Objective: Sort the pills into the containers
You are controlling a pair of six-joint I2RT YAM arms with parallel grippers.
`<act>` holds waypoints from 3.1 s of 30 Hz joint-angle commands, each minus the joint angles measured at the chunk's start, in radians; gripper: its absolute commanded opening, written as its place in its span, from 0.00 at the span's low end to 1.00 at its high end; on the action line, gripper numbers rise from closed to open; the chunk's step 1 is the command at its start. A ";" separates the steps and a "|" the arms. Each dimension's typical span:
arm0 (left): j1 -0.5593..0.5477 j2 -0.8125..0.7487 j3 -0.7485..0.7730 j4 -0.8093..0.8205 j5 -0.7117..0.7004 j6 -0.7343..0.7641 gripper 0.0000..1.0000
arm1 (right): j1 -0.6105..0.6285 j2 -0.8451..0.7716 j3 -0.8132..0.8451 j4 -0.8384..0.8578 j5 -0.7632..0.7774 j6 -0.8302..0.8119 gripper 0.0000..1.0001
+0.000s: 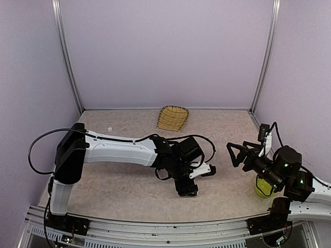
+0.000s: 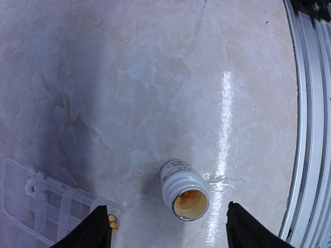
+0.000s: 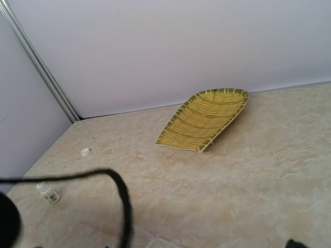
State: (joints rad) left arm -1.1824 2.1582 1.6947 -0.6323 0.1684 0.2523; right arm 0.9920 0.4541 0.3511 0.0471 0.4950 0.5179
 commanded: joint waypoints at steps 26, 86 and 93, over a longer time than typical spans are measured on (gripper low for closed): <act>0.796 -0.158 -0.035 0.244 -0.498 -0.382 0.99 | -0.013 0.002 -0.016 -0.008 -0.052 0.011 1.00; 0.964 0.186 0.099 0.166 -0.438 -0.353 0.19 | -0.015 0.028 -0.034 0.015 -0.096 0.028 1.00; 0.954 0.187 0.097 0.160 -0.467 -0.352 0.18 | -0.014 0.026 -0.031 0.013 -0.098 0.023 1.00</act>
State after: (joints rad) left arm -0.2218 2.3283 1.7763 -0.4492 -0.2867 -0.0933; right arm 0.9848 0.4862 0.3241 0.0425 0.4023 0.5434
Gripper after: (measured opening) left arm 0.185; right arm 0.999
